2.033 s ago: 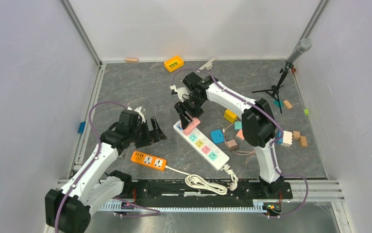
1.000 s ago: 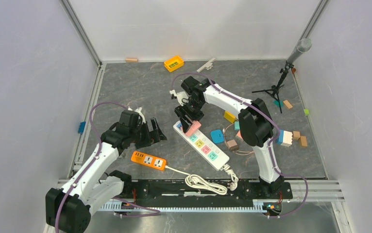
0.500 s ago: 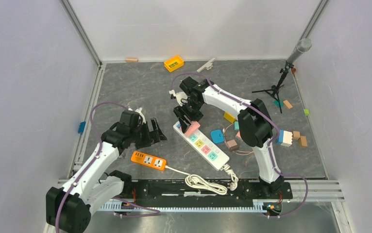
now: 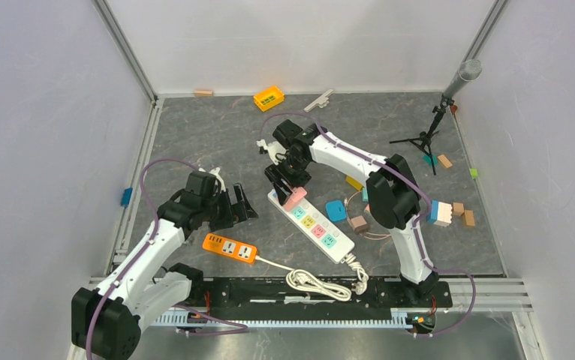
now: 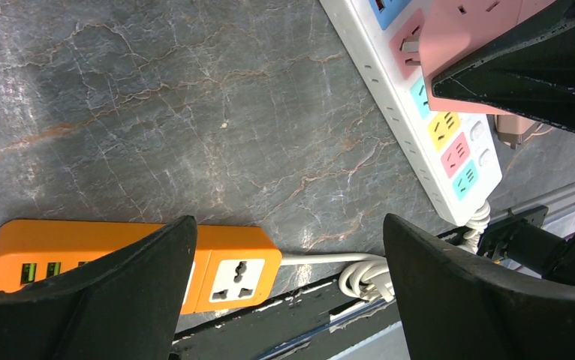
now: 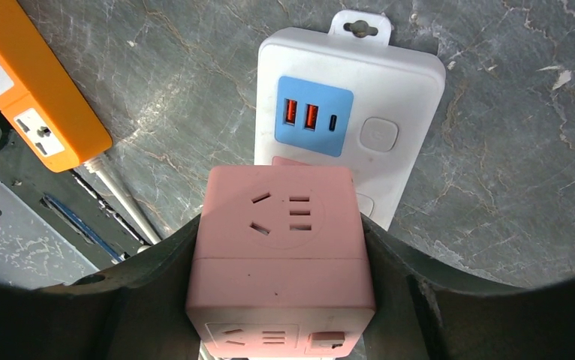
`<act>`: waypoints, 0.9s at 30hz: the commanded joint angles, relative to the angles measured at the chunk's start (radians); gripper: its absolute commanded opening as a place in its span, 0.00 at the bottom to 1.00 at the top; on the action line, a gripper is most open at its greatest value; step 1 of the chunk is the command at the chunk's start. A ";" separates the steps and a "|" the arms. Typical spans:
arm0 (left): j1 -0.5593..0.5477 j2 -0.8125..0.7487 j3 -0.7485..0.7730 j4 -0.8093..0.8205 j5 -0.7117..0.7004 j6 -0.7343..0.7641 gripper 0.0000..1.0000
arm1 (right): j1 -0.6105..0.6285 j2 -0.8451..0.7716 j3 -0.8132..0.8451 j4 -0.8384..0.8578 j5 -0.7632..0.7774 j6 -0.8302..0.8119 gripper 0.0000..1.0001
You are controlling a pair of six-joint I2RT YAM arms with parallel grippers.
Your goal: Insert the plug
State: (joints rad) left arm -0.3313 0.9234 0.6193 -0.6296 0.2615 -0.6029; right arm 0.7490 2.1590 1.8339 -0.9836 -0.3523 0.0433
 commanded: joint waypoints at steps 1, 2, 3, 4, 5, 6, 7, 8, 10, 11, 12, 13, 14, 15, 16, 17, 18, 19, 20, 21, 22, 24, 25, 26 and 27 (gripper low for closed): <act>0.000 0.003 0.000 0.025 -0.001 -0.017 1.00 | 0.007 -0.008 0.009 -0.020 0.081 -0.054 0.00; 0.000 0.006 -0.001 0.025 -0.001 -0.016 1.00 | 0.007 -0.011 0.000 -0.023 0.082 -0.064 0.00; 0.000 0.006 0.000 0.025 -0.001 -0.017 1.00 | 0.007 -0.016 -0.011 -0.024 0.081 -0.066 0.00; 0.000 0.005 0.000 0.025 -0.001 -0.017 1.00 | 0.007 -0.021 -0.017 -0.027 0.079 -0.070 0.00; 0.001 0.006 0.000 0.025 0.000 -0.016 1.00 | 0.007 -0.025 -0.024 -0.029 0.078 -0.070 0.00; 0.001 0.007 0.000 0.025 -0.001 -0.015 1.00 | 0.009 -0.029 -0.028 -0.032 0.078 -0.071 0.00; 0.000 0.007 -0.001 0.026 0.000 -0.017 1.00 | 0.008 -0.033 -0.030 -0.034 0.081 -0.073 0.00; 0.001 0.007 -0.001 0.025 -0.001 -0.016 1.00 | 0.009 -0.034 -0.031 -0.037 0.082 -0.074 0.00; 0.001 0.008 -0.001 0.029 0.000 -0.016 1.00 | 0.010 -0.036 -0.032 -0.039 0.083 -0.074 0.00; 0.000 0.010 -0.002 0.029 0.001 -0.016 1.00 | 0.011 -0.035 -0.030 -0.040 0.083 -0.075 0.00; 0.001 0.010 -0.001 0.028 0.002 -0.016 1.00 | 0.014 -0.034 -0.026 -0.044 0.087 -0.077 0.00; 0.000 0.010 -0.001 0.028 0.001 -0.015 1.00 | 0.017 -0.032 -0.022 -0.048 0.092 -0.080 0.00; 0.001 0.011 -0.001 0.028 0.001 -0.015 1.00 | 0.018 -0.032 -0.023 -0.048 0.094 -0.080 0.00; 0.000 0.011 -0.002 0.029 0.001 -0.016 1.00 | 0.018 -0.031 -0.026 -0.046 0.095 -0.080 0.00; 0.000 0.011 -0.002 0.028 0.000 -0.016 1.00 | 0.020 -0.030 -0.028 -0.043 0.093 -0.080 0.00; 0.000 0.010 -0.001 0.028 -0.001 -0.015 1.00 | 0.022 -0.029 -0.029 -0.041 0.095 -0.079 0.00; 0.000 0.011 -0.003 0.028 -0.001 -0.016 1.00 | 0.026 -0.025 -0.025 -0.042 0.095 -0.079 0.00; 0.000 0.011 -0.003 0.028 0.000 -0.016 1.00 | 0.032 -0.019 -0.019 -0.048 0.102 -0.080 0.00; 0.000 0.011 -0.003 0.028 -0.001 -0.017 1.00 | 0.038 -0.014 -0.009 -0.057 0.111 -0.081 0.00; 0.001 0.012 -0.003 0.029 -0.001 -0.016 1.00 | 0.044 -0.009 0.001 -0.066 0.125 -0.084 0.00; 0.000 0.012 -0.003 0.029 -0.001 -0.016 1.00 | 0.050 -0.004 0.008 -0.075 0.140 -0.087 0.00; 0.000 0.012 -0.004 0.030 0.000 -0.016 1.00 | 0.058 0.004 0.020 -0.098 0.169 -0.089 0.00; 0.001 0.012 -0.003 0.030 -0.001 -0.016 1.00 | 0.063 0.008 0.024 -0.108 0.184 -0.092 0.00; 0.001 0.012 -0.004 0.030 0.000 -0.016 1.00 | 0.065 0.009 0.025 -0.117 0.198 -0.090 0.00; 0.000 0.012 -0.004 0.030 0.000 -0.016 1.00 | 0.068 0.011 0.024 -0.123 0.209 -0.089 0.00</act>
State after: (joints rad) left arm -0.3313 0.9344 0.6155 -0.6262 0.2619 -0.6029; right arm 0.8001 2.1452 1.8400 -1.0153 -0.2436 -0.0242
